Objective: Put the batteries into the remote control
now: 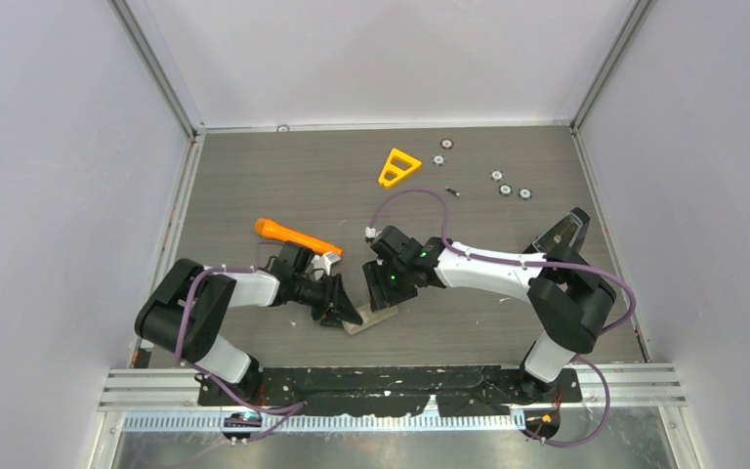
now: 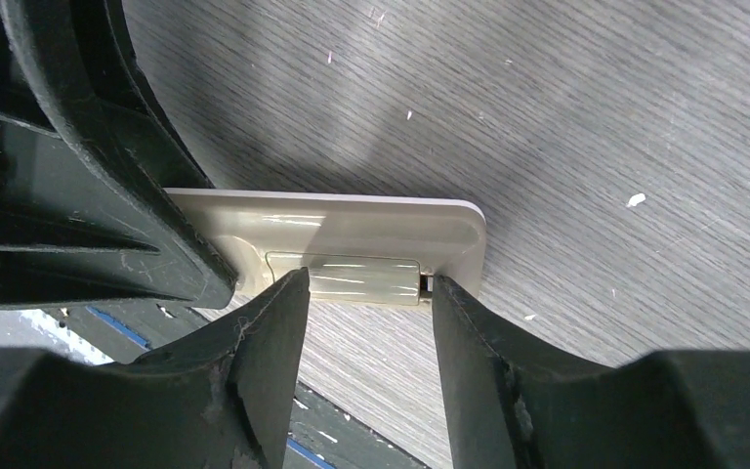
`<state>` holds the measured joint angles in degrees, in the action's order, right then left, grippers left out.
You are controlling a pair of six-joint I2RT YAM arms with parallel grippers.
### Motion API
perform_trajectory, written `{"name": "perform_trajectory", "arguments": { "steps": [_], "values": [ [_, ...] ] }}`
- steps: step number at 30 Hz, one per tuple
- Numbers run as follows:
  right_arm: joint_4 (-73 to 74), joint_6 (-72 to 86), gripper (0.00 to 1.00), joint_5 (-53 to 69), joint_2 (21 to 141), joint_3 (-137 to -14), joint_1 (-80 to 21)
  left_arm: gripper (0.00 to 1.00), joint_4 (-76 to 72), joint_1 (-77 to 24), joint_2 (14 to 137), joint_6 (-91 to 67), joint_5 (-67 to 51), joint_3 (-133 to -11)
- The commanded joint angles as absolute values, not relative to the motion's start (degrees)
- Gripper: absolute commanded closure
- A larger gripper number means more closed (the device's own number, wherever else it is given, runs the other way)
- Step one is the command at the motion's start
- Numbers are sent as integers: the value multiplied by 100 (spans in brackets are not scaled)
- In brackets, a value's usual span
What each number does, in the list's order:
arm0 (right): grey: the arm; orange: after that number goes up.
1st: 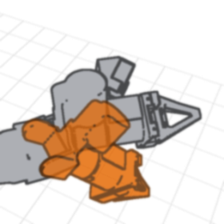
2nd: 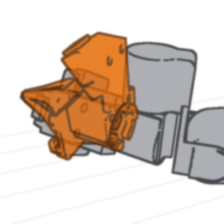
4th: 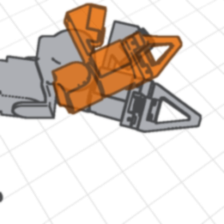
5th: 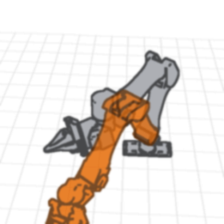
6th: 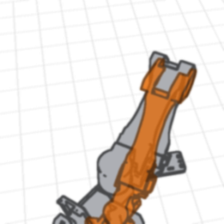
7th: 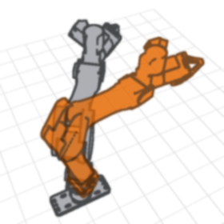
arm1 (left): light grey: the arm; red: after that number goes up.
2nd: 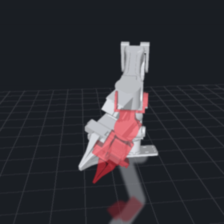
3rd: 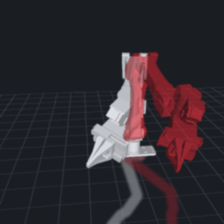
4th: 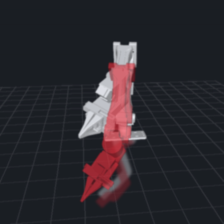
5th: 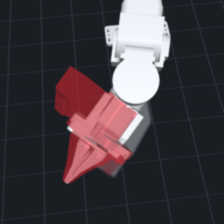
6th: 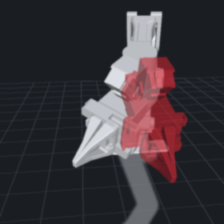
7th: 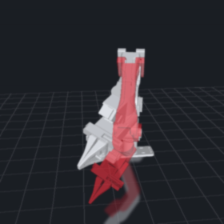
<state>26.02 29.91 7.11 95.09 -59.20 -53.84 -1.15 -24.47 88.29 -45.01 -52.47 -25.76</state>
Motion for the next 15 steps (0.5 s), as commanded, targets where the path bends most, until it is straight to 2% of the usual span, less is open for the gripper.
{"name": "perform_trajectory", "arguments": {
  "steps": [1, 15],
  "values": [
    [2835, 3031, 44, 509, 9330, -5885, -5423, 100, 277, -2452, 8980, -4481, -4535, -2608],
    [2834, 3035, 44, 698, 9544, -5874, -5447, 100, 286, -2452, 8905, -4482, -4501, -2590]
  ]
}}
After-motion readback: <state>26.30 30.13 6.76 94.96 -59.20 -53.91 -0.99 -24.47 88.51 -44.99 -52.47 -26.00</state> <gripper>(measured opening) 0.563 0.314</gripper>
